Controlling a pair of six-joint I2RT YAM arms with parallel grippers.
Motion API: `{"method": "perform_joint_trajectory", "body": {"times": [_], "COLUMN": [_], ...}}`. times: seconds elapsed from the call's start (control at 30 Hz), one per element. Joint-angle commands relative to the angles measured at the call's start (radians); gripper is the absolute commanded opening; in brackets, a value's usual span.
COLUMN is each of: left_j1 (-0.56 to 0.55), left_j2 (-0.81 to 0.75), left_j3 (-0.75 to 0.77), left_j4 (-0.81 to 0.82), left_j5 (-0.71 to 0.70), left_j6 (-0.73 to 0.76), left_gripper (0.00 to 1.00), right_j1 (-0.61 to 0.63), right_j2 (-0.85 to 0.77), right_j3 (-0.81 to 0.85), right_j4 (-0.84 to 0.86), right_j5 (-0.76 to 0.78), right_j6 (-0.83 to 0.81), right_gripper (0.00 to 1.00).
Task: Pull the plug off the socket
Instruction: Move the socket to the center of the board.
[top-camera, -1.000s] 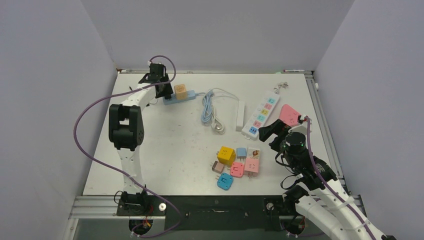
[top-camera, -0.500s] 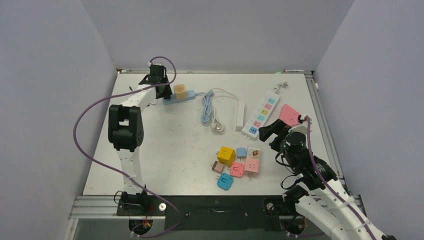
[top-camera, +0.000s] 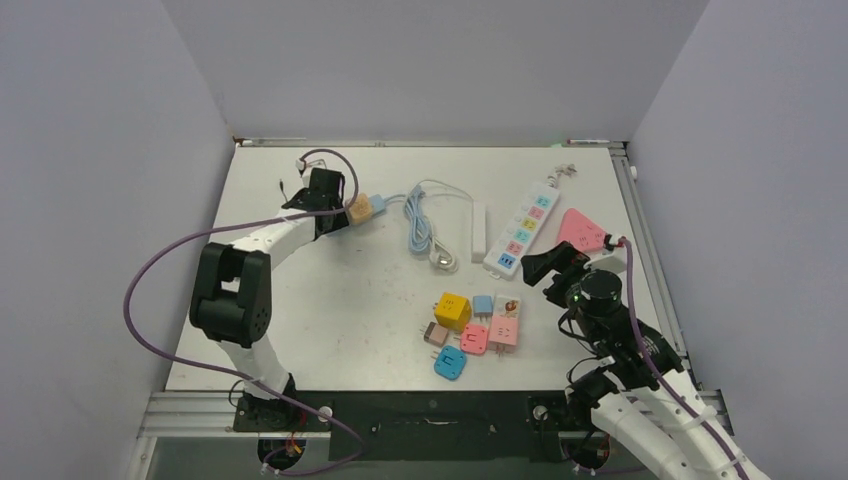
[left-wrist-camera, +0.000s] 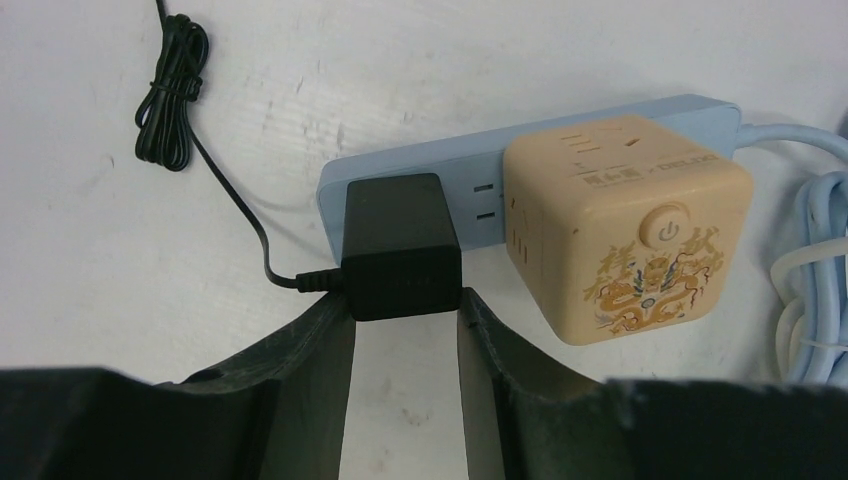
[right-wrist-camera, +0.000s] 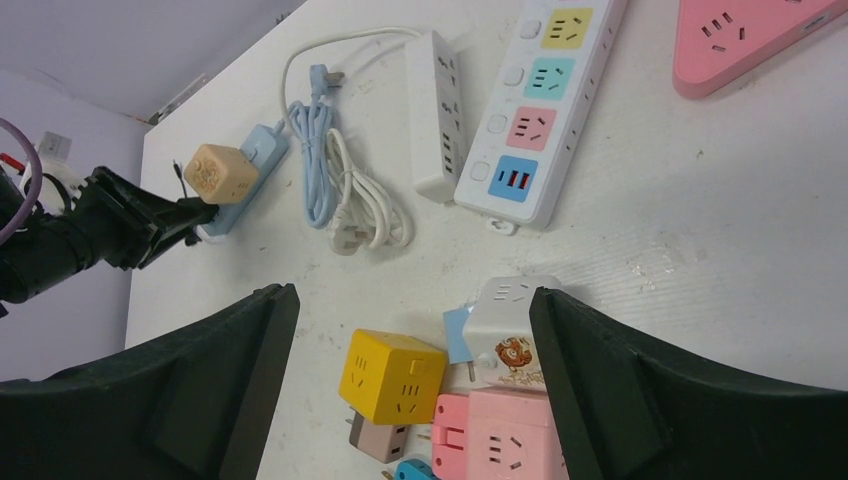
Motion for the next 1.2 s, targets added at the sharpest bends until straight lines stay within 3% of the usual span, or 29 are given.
{"method": "perform_joint_trajectory", "body": {"times": [0.0,0.37,0.87,0.93,1.17], "left_j1": [-0.043,-0.098,-0.33,-0.344,-0.287], "left_j2": [-0.135,-0.39,-0.568,-0.607,-0.667], "left_j3": [-0.085,-0.273,-0.44,-0.445,-0.365], "left_j4": [0.034,0.021,-0.089,-0.096,-0.172], "left_j5": [-0.023,0.028,0.026,0.029,0.071], "left_j6": [-0.069,-0.18,-0.316,-0.316,-0.098], "left_gripper": [0.08,0.09,0.11,0.15,0.59], "right_j1": [-0.005,-0.005,-0.005,-0.005,-0.005], "right_j2": [-0.019,-0.061,-0.072,-0.07,-0.05], "right_j3": [0.023,0.0,-0.024,-0.029,-0.009], "right_j4": [-0.016,-0.029,-0.027,-0.024,-0.032], "right_j5": [-0.005,-0.013,-0.028,-0.033,-0.031], "right_j6": [-0.004,0.028,0.041,0.043,0.026], "right_gripper": [0.9,0.9,0.9,0.9,0.9]}}
